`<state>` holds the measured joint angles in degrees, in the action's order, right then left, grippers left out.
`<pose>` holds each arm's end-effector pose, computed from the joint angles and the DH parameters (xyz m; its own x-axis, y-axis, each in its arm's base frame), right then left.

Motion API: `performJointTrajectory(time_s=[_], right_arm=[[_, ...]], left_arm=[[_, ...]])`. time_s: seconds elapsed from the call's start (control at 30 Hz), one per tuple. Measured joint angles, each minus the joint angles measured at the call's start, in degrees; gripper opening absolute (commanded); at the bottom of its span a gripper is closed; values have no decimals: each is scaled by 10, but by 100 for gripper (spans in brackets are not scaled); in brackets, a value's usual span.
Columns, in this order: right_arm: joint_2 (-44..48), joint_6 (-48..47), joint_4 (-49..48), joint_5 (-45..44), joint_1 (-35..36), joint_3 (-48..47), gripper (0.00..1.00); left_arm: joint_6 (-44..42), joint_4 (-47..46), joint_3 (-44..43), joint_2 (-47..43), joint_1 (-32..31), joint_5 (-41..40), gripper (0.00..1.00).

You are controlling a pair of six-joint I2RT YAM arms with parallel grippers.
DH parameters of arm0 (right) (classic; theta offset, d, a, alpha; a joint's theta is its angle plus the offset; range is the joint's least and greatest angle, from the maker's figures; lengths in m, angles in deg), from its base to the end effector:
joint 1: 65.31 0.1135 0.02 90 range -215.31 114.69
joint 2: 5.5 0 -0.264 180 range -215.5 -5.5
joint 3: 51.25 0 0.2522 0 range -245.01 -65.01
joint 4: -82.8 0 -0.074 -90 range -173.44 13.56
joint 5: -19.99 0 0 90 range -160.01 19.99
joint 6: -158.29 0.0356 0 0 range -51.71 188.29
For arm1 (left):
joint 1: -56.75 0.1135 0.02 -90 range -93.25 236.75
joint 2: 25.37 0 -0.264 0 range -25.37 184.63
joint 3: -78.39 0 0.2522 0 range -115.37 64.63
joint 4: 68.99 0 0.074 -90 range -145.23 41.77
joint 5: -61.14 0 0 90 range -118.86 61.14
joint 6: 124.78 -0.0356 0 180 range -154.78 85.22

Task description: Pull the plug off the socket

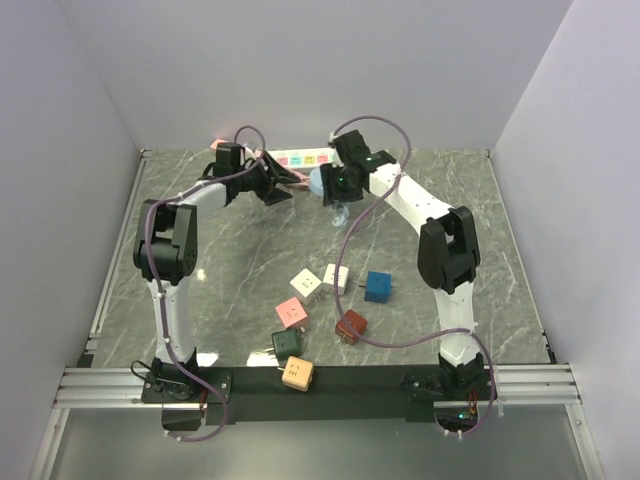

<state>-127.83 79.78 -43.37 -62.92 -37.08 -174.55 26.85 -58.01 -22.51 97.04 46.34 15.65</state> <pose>0.4203 0.2306 0.2537 -0.7949 -0.2024 -0.5721 -0.3844 0.8974 0.2167 0.4676 -0.1113 0.1905 -0.8761 -0.4770 -0.0695 -0.1273 0.3679 -0.9211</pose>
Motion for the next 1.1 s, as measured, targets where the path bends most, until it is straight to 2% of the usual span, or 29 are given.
performJointTrajectory(time_s=[0.13, 0.3, 0.5, 0.6, 0.67, 0.7, 0.77, 0.8, 0.87, 0.9, 1.03, 1.1], right_arm=[[-6, 24, 2, -65, -23, -23, 0], [-60, 76, -4, -122, -56, -129, 0], [-156, 132, -4, -142, -102, -217, 0], [-203, 153, -5, -139, -121, -237, 0], [-220, 167, -5, -136, -129, -234, 10], [-224, 172, -5, -134, -131, -232, 11], [-231, 183, -6, -129, -133, -231, 23], [-233, 189, -8, -122, -133, -233, 46], [-240, 201, -13, -107, -134, -246, 72], [-243, 209, -20, -97, -136, -251, 91], [-244, 221, -48, -57, -139, -245, 93], [-230, 224, -73, -39, -141, -209, 94]], left_arm=[[-32, 54, 0, -25, 26, -63, 70], [-64, 87, 9, -71, 56, -107, 70], [-95, 100, 54, -131, 54, -121, 71], [-108, 106, 79, -149, 53, -130, 78], [-114, 109, 102, -160, 52, -138, 82], [-116, 111, 110, -165, 52, -141, 82], [-120, 118, 122, -172, 53, -147, 83], [-122, 121, 125, -175, 53, -150, 83], [-125, 123, 127, -180, 54, -155, 83], [-125, 123, 129, -182, 54, -156, 84], [-129, 125, 129, -190, 54, -164, 93], [-131, 127, 129, -192, 55, -167, 94]])
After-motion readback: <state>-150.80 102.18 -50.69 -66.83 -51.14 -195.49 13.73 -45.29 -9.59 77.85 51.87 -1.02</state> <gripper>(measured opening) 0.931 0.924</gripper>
